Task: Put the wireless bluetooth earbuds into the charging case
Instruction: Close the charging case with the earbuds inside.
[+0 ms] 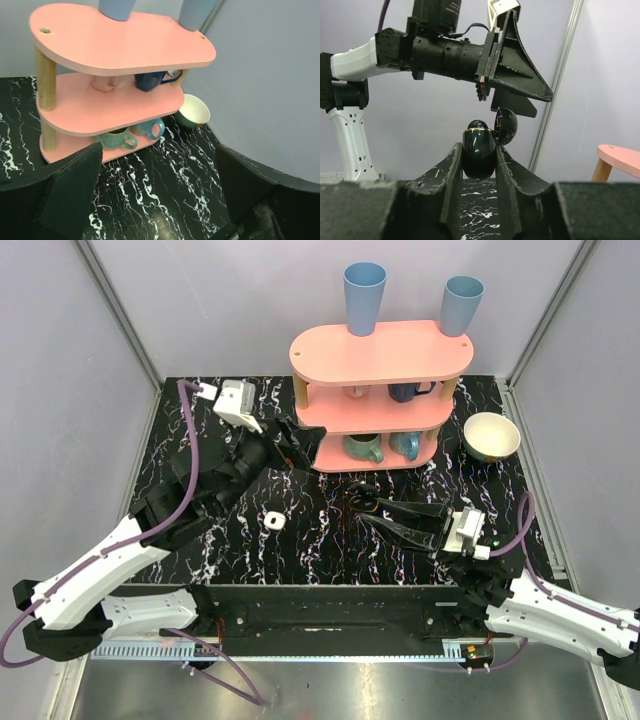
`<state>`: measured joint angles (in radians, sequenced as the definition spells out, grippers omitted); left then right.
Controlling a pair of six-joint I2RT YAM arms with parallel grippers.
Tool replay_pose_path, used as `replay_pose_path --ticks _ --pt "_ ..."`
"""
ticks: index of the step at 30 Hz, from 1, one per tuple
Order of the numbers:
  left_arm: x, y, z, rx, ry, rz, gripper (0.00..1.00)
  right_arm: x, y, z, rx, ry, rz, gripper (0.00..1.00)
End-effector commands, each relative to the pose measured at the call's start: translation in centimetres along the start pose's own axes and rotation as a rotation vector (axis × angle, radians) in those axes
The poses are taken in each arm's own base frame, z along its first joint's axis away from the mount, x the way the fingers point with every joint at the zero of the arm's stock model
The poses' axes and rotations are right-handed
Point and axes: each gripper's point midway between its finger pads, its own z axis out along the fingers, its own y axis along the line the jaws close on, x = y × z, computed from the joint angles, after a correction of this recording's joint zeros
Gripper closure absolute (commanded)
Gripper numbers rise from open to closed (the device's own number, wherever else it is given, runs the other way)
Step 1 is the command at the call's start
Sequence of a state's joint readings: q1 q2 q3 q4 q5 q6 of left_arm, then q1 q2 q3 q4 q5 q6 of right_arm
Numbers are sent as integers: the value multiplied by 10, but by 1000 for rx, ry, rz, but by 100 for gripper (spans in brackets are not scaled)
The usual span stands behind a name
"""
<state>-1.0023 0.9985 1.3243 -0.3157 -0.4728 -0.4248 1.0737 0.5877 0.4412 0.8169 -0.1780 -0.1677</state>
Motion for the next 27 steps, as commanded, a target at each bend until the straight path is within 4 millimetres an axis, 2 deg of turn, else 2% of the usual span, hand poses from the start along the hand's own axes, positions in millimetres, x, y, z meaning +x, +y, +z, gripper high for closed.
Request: replay_pose_path --ticks 1,7,13,22,27 --pt "-11 -26 -1 165 38 27 1 -14 6 2 -36 -34 7 100" --pt "-4 -47 -1 298 82 28 1 -14 6 1 -37 -32 6 100" --pt "12 -80 -7 493 155 39 1 -12 3 0 -21 -30 0 100" --pt "30 -98 -19 652 193 54 1 -12 -1 1 3 -32 -13 100" --pt "38 -97 -20 661 220 53 1 -11 -2 3 8 -35 -13 100"
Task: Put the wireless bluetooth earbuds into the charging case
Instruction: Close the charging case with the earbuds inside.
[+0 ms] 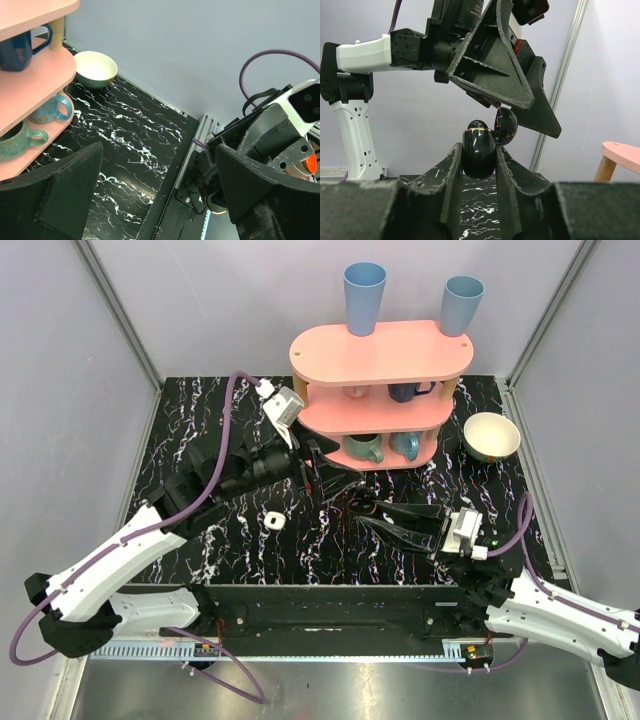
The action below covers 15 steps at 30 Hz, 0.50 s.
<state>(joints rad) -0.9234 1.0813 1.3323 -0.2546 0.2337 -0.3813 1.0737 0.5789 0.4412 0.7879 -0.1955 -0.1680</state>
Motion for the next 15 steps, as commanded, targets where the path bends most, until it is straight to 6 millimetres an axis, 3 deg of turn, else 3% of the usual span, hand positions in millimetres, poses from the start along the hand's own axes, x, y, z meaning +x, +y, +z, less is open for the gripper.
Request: replay_pose_path --ticks 1,15 --pt "-7 -15 -4 86 -27 26 1 -16 -6 5 25 -54 -17 100" --pt "4 -22 -5 128 18 1 1 -17 -8 5 37 -60 -28 100"
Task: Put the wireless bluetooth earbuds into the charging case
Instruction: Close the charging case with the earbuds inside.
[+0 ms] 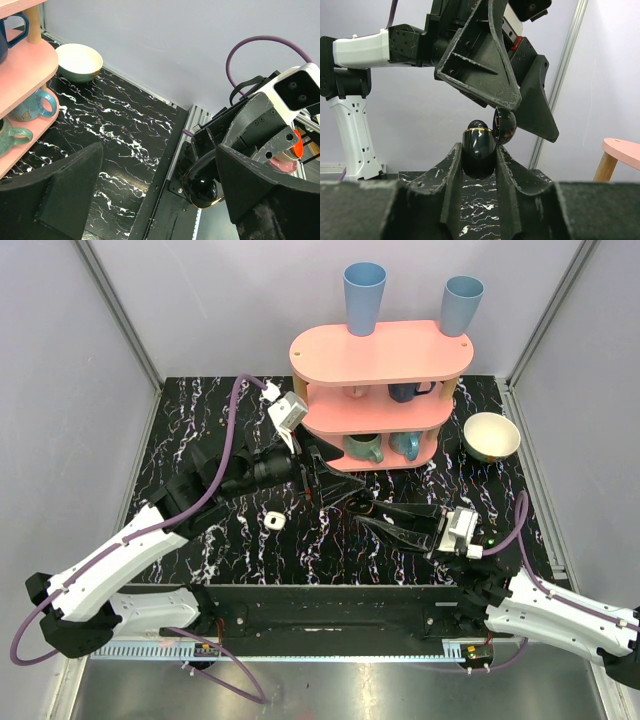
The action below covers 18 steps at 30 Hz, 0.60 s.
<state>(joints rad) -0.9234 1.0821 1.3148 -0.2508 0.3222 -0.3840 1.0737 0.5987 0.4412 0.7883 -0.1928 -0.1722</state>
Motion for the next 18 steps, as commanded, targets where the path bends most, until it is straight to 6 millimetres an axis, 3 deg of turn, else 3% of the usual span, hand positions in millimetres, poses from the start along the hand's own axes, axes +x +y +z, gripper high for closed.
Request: replay_pose_path --ticks 1,18 --pt "-8 -12 -6 52 -30 10 1 -24 -9 3 39 -78 -31 100" --pt "-1 -13 -16 51 -10 14 1 -29 -14 2 68 -92 -48 100"
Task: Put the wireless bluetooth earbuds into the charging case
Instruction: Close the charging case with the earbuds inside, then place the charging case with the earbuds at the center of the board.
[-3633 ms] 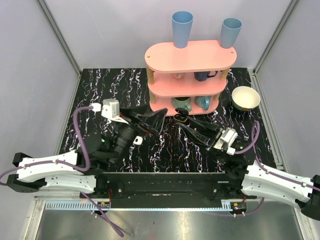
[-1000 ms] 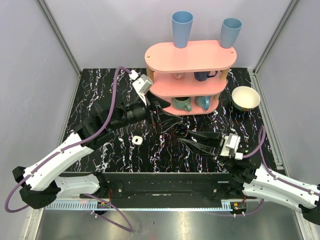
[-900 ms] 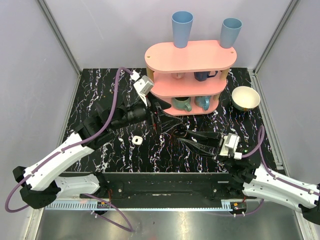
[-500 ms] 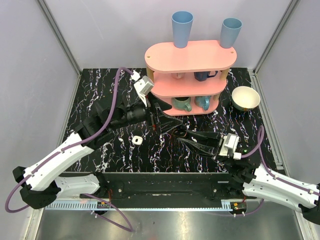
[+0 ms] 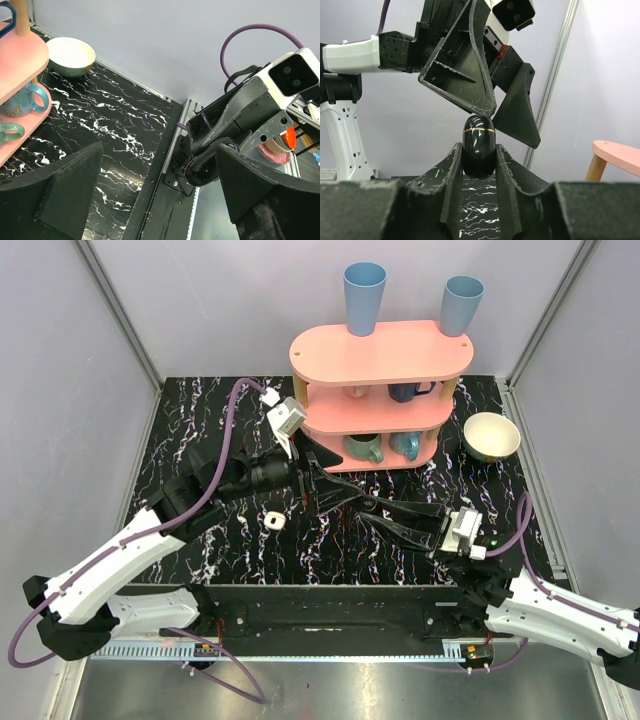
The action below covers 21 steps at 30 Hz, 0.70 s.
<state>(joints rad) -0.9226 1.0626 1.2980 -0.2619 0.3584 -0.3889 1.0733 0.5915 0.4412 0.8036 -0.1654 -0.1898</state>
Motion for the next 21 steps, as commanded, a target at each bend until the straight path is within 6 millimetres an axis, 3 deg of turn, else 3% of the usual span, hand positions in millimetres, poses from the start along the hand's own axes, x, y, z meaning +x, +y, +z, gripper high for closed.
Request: replay_pose_path --ticks 1,5,11,12,15,17,21 --pt "-7 -5 -11 5 -36 23 1 -23 -9 3 40 -73 -24 100" --pt "-11 6 -19 -67 -76 37 1 -20 -18 2 92 -61 -14 100" --pt "-14 32 -38 -226 -146 39 1 -13 -58 -9 359 -36 126 100" --pt "-12 34 -41 -241 -150 38 1 -11 -77 -18 486 -34 168 100" --pt "-13 43 -48 -296 -169 35 1 2 -103 -45 722 -49 333 100" --pt "-13 46 -51 -317 -175 32 1 1 -109 -57 801 -110 447 100" --pt "-11 54 -54 -363 -179 21 1 21 -120 -88 972 -181 619 100"
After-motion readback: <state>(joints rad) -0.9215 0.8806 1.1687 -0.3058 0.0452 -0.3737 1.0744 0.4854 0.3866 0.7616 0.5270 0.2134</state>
